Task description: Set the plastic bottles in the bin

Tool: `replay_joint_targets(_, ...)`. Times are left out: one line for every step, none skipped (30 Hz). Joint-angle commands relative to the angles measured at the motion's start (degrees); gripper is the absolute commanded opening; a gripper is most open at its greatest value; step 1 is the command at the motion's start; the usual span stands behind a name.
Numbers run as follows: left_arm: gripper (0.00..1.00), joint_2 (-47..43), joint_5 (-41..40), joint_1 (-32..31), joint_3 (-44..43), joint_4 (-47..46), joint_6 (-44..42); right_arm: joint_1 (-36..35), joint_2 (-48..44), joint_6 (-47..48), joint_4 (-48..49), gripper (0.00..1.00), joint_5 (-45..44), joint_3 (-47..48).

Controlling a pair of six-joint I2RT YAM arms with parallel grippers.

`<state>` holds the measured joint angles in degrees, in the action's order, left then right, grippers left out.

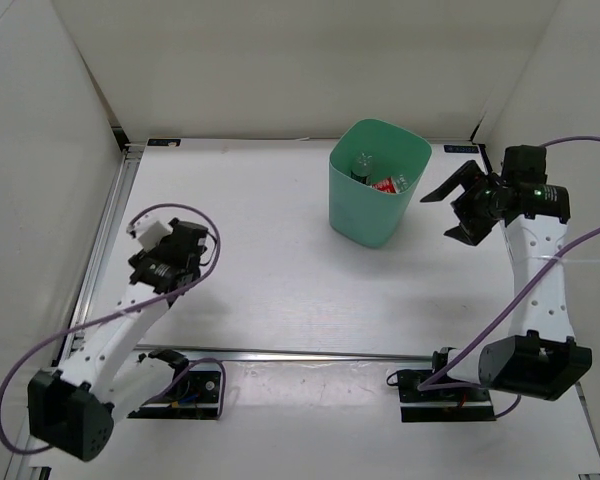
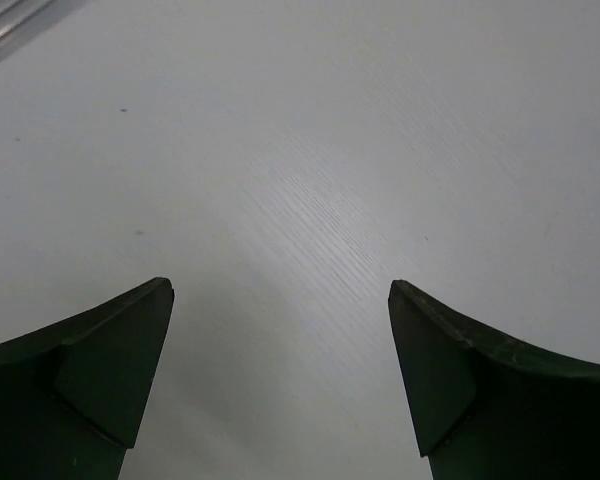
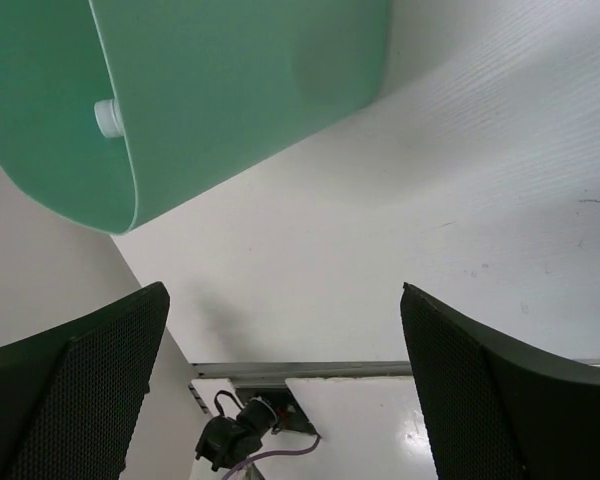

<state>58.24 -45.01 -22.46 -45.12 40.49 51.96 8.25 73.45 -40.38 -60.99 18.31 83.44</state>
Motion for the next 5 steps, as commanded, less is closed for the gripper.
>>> replay_joint_targets(1.00, -7.76, -9.28, 1.80, 4.16, 1.34, 10.61, 0.19, -2.17, 1.36, -0.62, 1.00, 0.42, 0.58)
replay_joint_targets(1.00, -8.92, -12.00, 1.80, 5.99, 1.35, 11.14, 0.19, -2.17, 1.36, -0.62, 1.00, 0.42, 1.11)
replay_joint_targets(1.00, -9.89, -15.16, 1.80, 6.71, 4.83, 14.71, 0.19, -2.17, 1.36, -1.14, 1.00, 0.42, 1.11)
replay_joint_targets(1.00, -11.12, -21.72, 2.33, 7.24, 8.08, 18.75, 0.19, -2.17, 1.36, -1.76, 1.00, -0.37, 1.11)
replay_joint_targets(1.00, -11.13, -25.09, 2.33, 8.03, 12.20, 24.01, 0.19, -2.17, 1.36, -2.28, 1.00, -1.51, 1.11)
